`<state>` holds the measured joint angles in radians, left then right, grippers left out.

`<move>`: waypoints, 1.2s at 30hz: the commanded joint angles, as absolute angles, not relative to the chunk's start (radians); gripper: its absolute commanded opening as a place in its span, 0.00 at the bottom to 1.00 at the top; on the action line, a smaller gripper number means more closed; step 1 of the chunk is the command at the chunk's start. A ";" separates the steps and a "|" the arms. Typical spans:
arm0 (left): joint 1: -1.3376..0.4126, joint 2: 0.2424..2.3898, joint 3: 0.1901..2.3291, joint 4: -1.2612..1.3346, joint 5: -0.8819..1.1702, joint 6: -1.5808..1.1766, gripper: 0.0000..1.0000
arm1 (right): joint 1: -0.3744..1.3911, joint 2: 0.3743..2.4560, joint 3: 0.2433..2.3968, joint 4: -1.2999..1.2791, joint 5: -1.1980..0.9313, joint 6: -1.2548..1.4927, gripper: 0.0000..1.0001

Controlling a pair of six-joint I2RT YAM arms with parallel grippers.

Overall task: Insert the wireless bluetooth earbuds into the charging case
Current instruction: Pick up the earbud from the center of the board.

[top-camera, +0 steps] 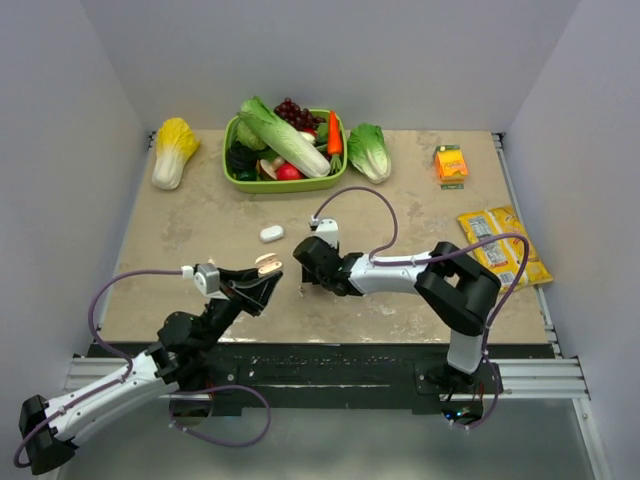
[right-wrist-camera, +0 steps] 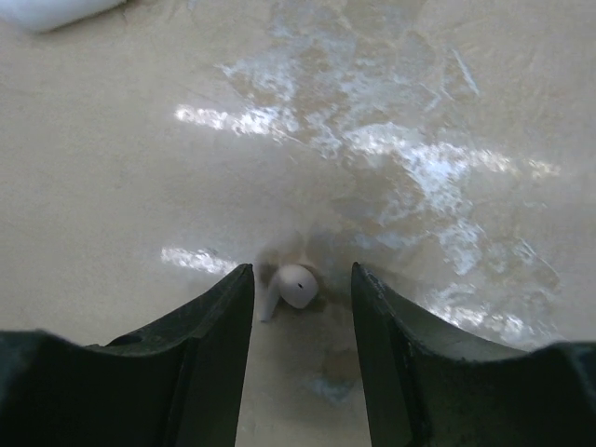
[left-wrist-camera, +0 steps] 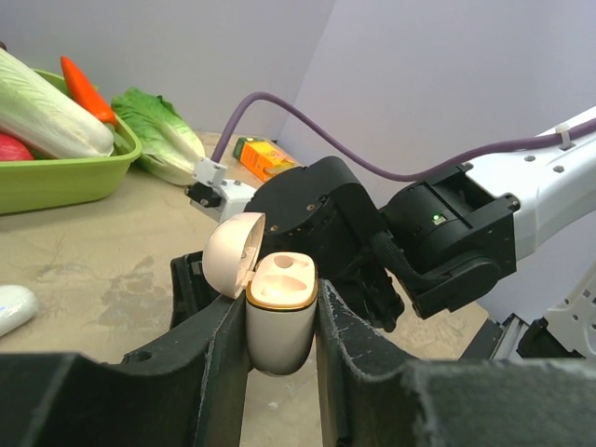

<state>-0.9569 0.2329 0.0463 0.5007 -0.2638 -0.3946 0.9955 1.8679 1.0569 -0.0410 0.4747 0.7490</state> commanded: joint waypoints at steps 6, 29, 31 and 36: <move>-0.960 0.192 -0.043 0.518 -0.295 -0.419 0.00 | 1.028 1.633 1.019 -0.166 0.575 0.651 0.52; -0.960 0.037 -0.009 0.382 -0.351 -0.407 0.00 | 1.106 1.770 1.032 0.055 0.244 0.305 0.51; -0.960 0.040 -0.009 0.380 -0.351 -0.407 0.00 | 1.108 1.790 1.043 0.052 0.241 0.299 0.51; -0.960 0.035 -0.008 0.379 -0.347 -0.405 0.00 | 1.106 1.832 1.045 0.051 0.242 0.295 0.50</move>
<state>-0.9569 0.0414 0.0463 0.3687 -0.3450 -0.4088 1.1015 1.8141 1.0161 0.0242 0.2424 0.3191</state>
